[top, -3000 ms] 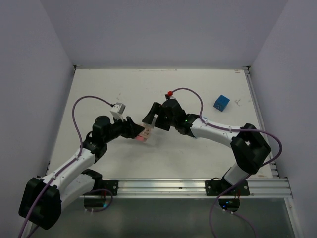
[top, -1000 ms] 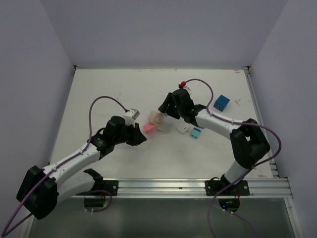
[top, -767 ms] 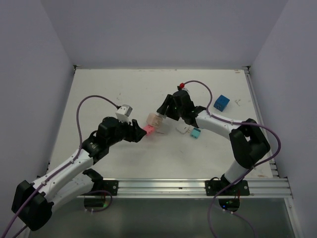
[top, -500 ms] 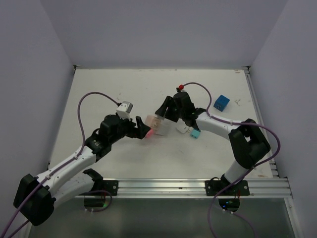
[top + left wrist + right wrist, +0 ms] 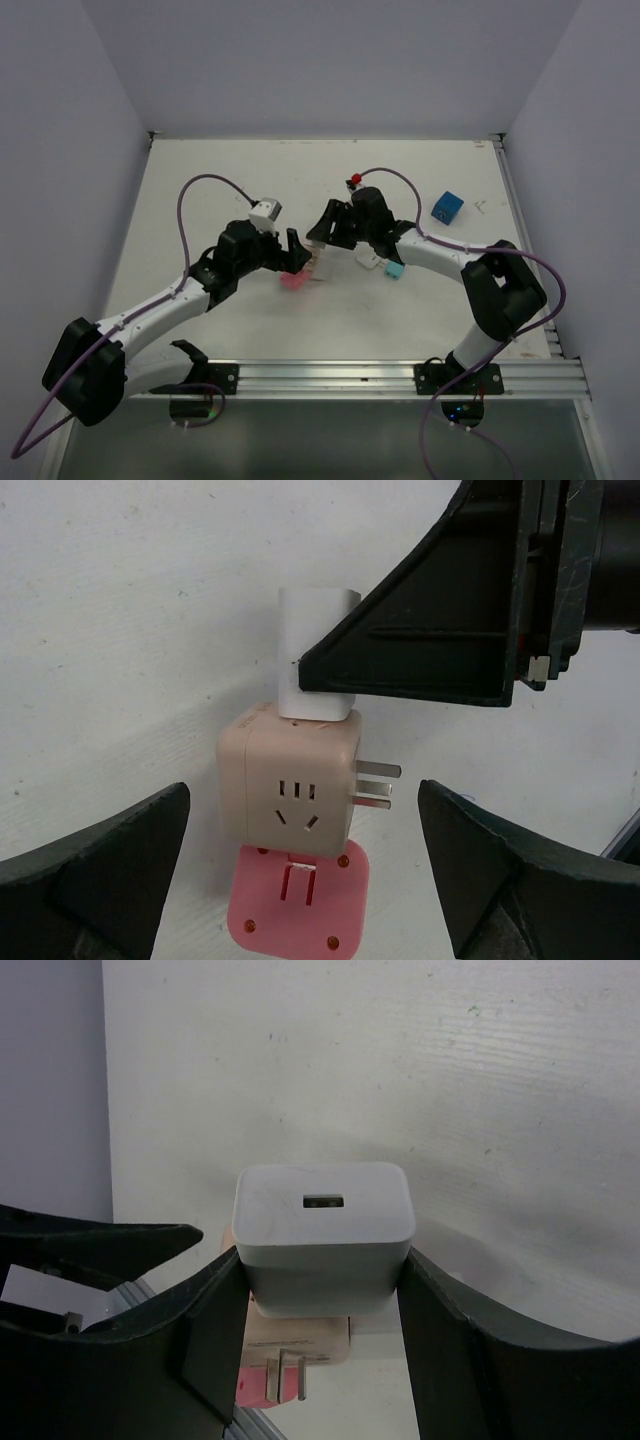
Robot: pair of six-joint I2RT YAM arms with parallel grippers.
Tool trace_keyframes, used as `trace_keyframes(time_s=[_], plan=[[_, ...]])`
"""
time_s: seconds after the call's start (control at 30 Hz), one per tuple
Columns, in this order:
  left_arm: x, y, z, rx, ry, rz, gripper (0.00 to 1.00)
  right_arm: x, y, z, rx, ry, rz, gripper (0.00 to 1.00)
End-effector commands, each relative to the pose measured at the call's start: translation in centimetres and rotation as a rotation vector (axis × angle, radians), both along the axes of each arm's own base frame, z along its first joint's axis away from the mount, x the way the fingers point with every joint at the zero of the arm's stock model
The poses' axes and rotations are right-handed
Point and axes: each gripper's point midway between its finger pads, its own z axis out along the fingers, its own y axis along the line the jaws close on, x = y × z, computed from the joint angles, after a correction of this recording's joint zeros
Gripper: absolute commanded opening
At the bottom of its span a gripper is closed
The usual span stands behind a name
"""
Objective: Pull the plug off the socket
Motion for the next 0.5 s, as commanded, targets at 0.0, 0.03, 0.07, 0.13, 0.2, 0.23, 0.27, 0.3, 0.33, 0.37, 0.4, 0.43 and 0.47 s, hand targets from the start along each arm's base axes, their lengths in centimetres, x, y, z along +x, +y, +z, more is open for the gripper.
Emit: trace_keyframes(time_s=[0.0, 0.03, 0.07, 0.13, 0.2, 0.23, 0.27, 0.3, 0.33, 0.37, 0.4, 0.43, 0.47], plan=[[1.4, -0.8, 2.1, -0.013, -0.067, -0.036, 1.00, -0.1, 2.3, 6.2, 0.147, -0.165, 0.123, 0.00], [1.4, -0.7, 1.9, -0.008, -0.056, -0.039, 0.99, -0.2, 2.3, 6.3, 0.147, -0.171, 0.132, 0.00], [1.5, -0.6, 1.6, -0.002, -0.049, -0.039, 0.99, -0.2, 2.4, 6.6, 0.151, -0.176, 0.141, 0.00], [1.4, -0.6, 1.3, 0.002, -0.037, -0.041, 0.98, -0.3, 2.4, 6.8, 0.147, -0.190, 0.153, 0.00], [1.4, -0.6, 1.0, 0.006, -0.027, -0.045, 0.96, -0.5, 2.5, 7.0, 0.147, -0.197, 0.163, 0.00], [1.2, -0.9, 0.9, 0.002, -0.019, -0.057, 0.95, -0.5, 2.5, 7.1, 0.146, -0.200, 0.165, 0.00], [1.2, -0.9, 0.6, 0.004, -0.009, -0.061, 0.94, -0.5, 2.5, 7.2, 0.148, -0.201, 0.167, 0.00], [1.1, -1.0, 0.4, 0.002, 0.000, -0.066, 0.93, -0.6, 2.6, 7.2, 0.149, -0.200, 0.171, 0.00], [1.1, -1.1, 0.4, 0.002, 0.003, -0.071, 0.93, -0.6, 2.7, 7.1, 0.148, -0.200, 0.173, 0.00], [1.1, -1.2, 0.0, 0.003, 0.015, -0.075, 0.92, -0.6, 2.7, 7.1, 0.147, -0.200, 0.172, 0.00], [1.0, -1.4, 0.1, -0.001, 0.016, -0.082, 0.92, -0.6, 2.6, 7.1, 0.148, -0.199, 0.171, 0.00], [1.1, -1.4, -0.2, 0.001, 0.022, -0.083, 0.91, -0.7, 2.7, 7.1, 0.149, -0.201, 0.175, 0.00], [0.9, -1.5, -0.3, 0.002, 0.025, -0.089, 0.90, -0.7, 2.7, 7.2, 0.150, -0.202, 0.175, 0.00]])
